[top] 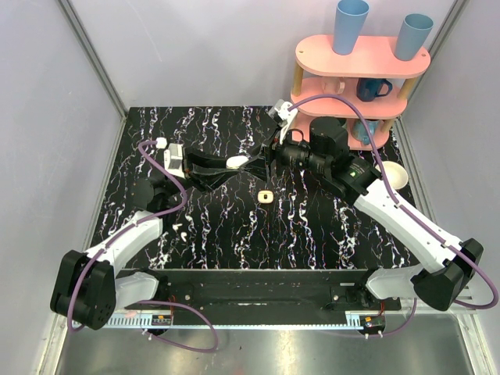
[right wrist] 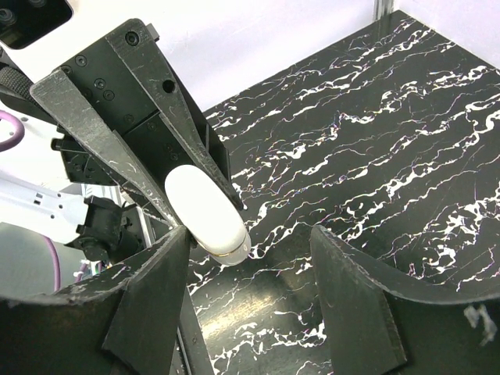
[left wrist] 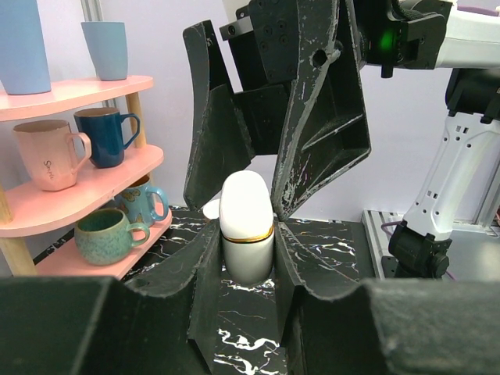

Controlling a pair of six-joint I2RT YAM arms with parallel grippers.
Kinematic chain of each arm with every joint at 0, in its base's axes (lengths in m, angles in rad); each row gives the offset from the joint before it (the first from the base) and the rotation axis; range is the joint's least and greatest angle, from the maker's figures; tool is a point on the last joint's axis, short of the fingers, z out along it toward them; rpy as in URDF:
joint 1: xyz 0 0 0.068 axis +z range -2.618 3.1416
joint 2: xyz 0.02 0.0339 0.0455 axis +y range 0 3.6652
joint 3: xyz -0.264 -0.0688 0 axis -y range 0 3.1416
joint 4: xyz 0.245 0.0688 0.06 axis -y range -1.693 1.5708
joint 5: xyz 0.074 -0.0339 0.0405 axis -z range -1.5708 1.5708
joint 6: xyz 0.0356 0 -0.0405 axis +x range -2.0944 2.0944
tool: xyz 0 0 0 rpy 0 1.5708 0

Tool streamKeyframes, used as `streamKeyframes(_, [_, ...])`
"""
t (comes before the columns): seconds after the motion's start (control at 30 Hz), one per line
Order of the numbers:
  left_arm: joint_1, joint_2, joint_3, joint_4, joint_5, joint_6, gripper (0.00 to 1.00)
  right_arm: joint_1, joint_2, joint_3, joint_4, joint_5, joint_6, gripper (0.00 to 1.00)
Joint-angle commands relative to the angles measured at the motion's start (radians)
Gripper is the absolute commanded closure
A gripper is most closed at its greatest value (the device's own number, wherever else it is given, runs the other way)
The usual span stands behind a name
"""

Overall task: Insert the wireless bluetooth earbuds into the charging case
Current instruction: Open the charging case.

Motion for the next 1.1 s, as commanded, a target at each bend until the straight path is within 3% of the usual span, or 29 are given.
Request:
streamKeyframes(0.0, [-0.013, -0.037, 0.02, 0.262, 0.086, 0.014, 1.0, 0.002, -0.002, 0.032, 0.089, 0.089, 0.012, 0.31])
streamKeyframes(0.7, [-0.025, -0.063, 0.011, 0.276, 0.148, 0.025, 1.0, -0.012, 0.033, 0.087, 0.101, 0.136, 0.009, 0.29])
streamKeyframes(1.07, [-0.025, -0.071, -0.029, 0.238, 0.114, 0.098, 1.0, -0.013, -0.01, 0.109, 0.149, 0.072, 0.018, 0.21])
